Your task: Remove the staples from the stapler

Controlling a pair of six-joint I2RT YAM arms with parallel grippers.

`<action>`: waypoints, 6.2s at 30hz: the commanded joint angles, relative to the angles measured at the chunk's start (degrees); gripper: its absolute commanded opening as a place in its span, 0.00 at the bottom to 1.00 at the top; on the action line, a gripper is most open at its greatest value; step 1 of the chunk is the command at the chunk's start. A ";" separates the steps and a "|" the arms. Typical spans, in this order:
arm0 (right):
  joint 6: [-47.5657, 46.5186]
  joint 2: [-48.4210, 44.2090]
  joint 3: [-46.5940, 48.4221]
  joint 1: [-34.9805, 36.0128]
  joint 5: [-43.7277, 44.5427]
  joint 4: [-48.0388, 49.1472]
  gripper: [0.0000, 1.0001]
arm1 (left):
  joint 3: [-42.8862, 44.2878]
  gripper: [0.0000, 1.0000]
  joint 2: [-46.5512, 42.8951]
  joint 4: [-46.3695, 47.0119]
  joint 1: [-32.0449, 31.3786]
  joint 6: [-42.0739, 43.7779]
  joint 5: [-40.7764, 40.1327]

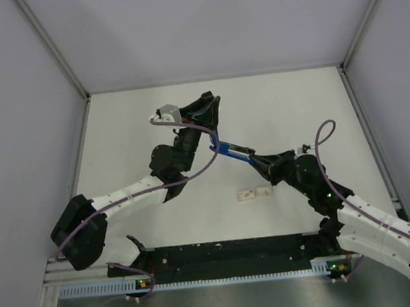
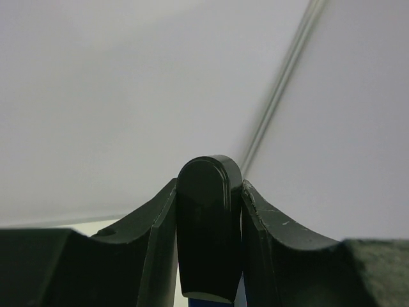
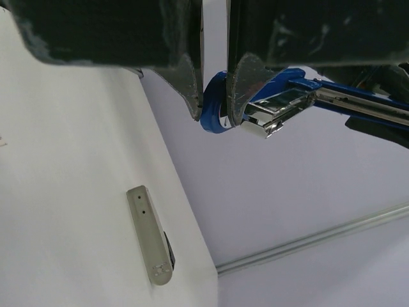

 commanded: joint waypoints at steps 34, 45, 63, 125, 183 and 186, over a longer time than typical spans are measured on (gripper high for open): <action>1.13 27.39 1.52 6.43 -29.52 26.35 0.00 | 24.88 0.00 24.79 9.66 -3.20 35.72 -20.52; 0.87 23.35 1.70 6.34 -29.44 20.46 0.00 | 27.08 0.00 27.17 11.59 -3.29 39.06 -21.41; -21.62 6.66 11.18 4.32 -14.42 -14.42 0.00 | 22.77 0.00 18.82 -0.52 -4.08 35.38 -18.25; -51.87 -1.18 12.33 2.04 2.03 -32.02 0.00 | 3.96 0.00 21.71 -13.46 -20.60 38.53 -36.08; -55.21 6.91 12.95 -1.22 2.64 -24.63 0.46 | 12.58 0.57 13.02 -65.66 -1.71 2.94 13.30; -55.30 6.82 12.77 -1.30 2.21 -24.72 0.47 | 12.40 0.58 13.89 -66.28 -1.09 2.07 20.32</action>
